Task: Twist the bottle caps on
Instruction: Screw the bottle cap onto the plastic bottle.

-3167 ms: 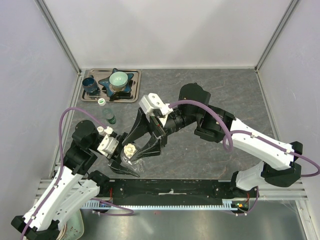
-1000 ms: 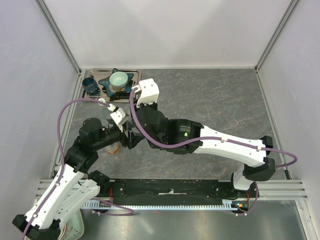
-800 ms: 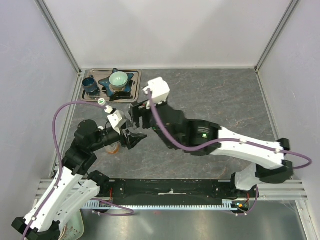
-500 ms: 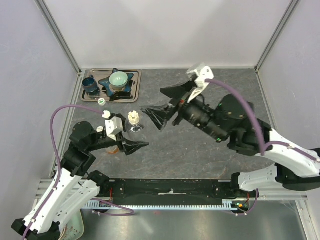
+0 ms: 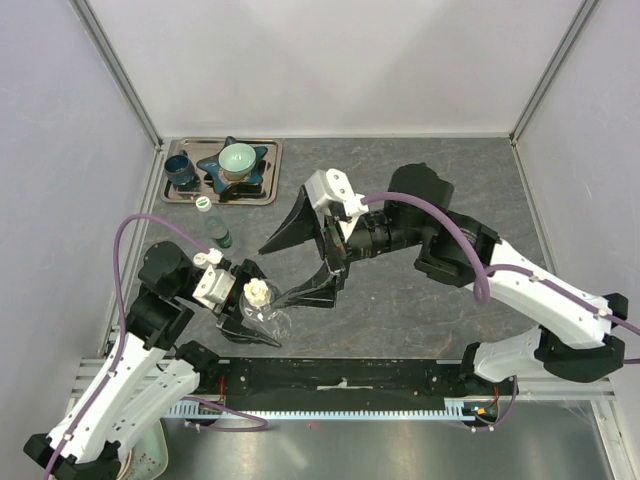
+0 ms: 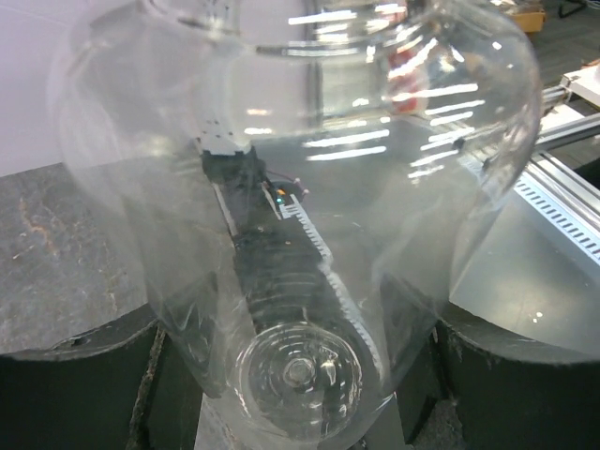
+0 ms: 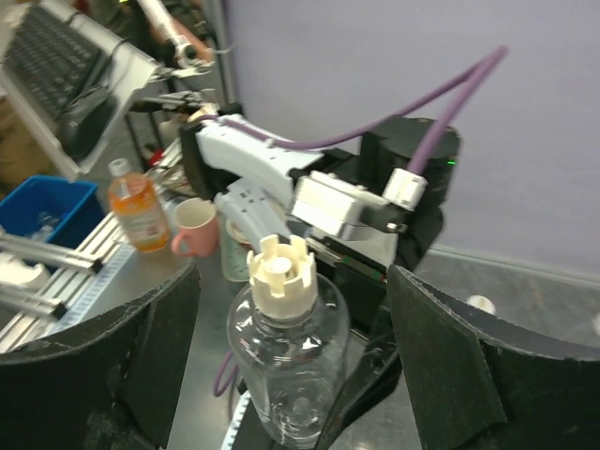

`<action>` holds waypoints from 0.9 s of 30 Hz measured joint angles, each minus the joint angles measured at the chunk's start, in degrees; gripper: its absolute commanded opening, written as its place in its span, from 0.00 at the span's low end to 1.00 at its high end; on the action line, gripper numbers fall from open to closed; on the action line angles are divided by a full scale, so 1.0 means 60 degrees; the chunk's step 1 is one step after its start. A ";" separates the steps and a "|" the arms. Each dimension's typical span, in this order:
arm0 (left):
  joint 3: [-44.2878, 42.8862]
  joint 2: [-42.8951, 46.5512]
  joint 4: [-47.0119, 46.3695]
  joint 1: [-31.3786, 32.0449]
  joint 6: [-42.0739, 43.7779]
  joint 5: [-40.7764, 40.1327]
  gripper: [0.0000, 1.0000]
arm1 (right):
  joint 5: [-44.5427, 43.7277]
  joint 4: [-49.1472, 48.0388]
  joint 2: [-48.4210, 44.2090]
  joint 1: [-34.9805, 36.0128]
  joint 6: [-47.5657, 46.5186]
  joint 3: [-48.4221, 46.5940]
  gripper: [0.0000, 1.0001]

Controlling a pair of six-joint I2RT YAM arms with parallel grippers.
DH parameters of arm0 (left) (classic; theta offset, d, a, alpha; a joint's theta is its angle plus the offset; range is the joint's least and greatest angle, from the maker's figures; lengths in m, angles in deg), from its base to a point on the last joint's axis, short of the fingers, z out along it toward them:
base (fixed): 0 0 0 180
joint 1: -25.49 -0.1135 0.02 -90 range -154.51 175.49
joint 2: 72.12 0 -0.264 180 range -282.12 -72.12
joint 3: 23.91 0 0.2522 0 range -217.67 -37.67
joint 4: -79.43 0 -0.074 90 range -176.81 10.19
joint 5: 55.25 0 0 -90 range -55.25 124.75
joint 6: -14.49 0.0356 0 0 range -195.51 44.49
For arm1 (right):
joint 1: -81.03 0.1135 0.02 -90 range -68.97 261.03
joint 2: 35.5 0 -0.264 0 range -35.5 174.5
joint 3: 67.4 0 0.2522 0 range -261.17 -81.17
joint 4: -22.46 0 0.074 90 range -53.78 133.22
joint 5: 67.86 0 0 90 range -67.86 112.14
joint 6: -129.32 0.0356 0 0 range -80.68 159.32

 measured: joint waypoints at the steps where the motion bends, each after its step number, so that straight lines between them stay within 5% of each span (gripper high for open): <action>1: 0.0000 -0.0018 -0.0025 0.0000 -0.0011 0.0098 0.02 | 0.0441 -0.0124 0.0124 -0.0011 0.0036 0.0000 0.87; 17: 0.0000 -0.0087 -0.0044 0.0000 -0.0047 0.0463 0.02 | 0.2951 -0.1814 0.1177 -0.0036 0.1045 -0.0004 0.73; 24: 0.0000 -0.0087 -0.0044 0.0000 -0.0047 0.0466 0.02 | 0.3289 -0.2255 0.1472 -0.0036 0.1417 -0.0004 0.47; 27: 0.0000 -0.0087 -0.0073 0.0007 -0.0047 0.0492 0.02 | 0.3293 -0.2371 0.1512 -0.0055 0.1483 -0.0004 0.44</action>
